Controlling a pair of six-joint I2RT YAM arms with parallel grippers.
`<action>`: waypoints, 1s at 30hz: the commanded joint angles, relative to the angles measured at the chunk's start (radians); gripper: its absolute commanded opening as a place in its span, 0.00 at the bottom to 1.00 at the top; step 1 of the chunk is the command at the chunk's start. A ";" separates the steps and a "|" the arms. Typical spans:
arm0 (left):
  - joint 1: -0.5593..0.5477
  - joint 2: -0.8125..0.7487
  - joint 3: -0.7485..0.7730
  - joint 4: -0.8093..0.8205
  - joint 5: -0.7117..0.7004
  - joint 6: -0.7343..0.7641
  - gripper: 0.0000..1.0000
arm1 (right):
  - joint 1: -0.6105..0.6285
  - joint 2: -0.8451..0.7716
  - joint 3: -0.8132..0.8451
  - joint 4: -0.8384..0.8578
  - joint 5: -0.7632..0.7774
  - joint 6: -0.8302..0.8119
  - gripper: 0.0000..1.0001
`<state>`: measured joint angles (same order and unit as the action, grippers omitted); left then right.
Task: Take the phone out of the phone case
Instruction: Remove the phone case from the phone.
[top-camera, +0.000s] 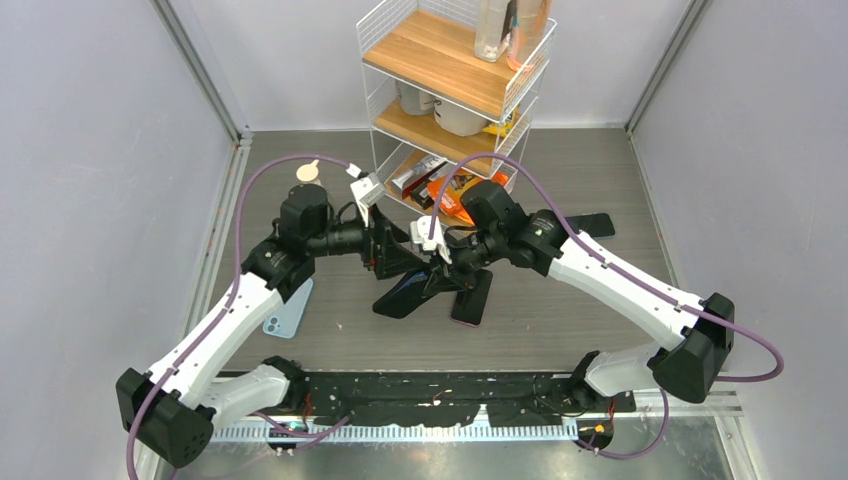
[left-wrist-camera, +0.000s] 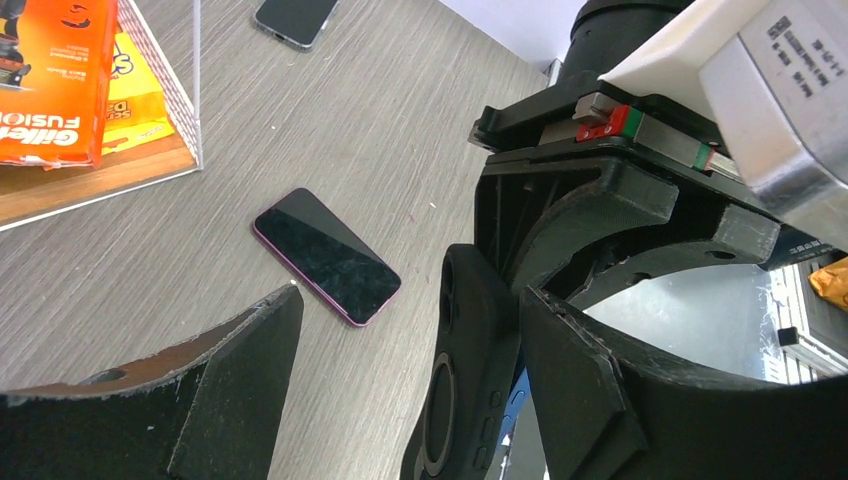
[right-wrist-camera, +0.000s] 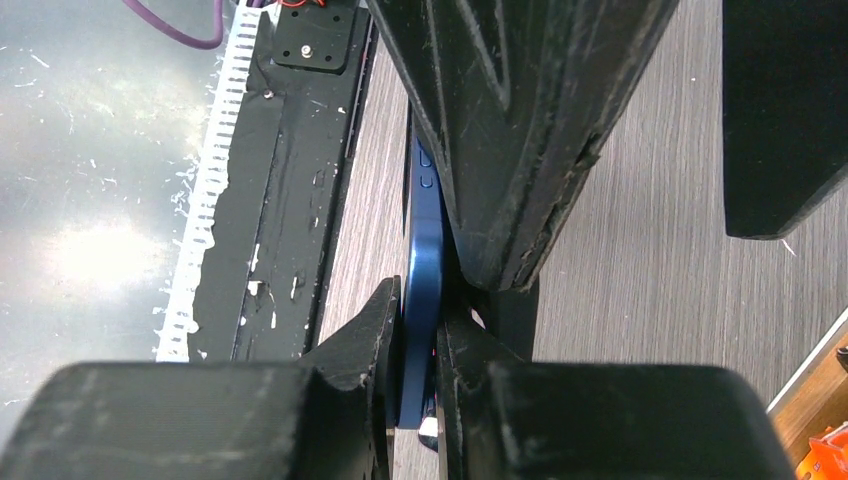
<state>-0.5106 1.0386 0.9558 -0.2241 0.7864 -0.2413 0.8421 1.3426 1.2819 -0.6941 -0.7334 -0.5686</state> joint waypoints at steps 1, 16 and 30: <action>-0.005 0.016 -0.026 0.033 -0.042 0.004 0.81 | 0.000 -0.020 0.069 0.067 -0.024 0.009 0.05; -0.006 0.036 -0.024 0.084 -0.005 -0.070 0.85 | 0.000 -0.012 0.056 0.079 0.040 0.024 0.05; -0.009 0.062 -0.056 0.049 -0.057 0.005 0.76 | 0.000 -0.022 0.067 0.080 0.053 0.027 0.05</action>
<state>-0.5167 1.0775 0.9211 -0.1795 0.7601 -0.2844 0.8421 1.3491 1.2831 -0.7048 -0.6533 -0.5461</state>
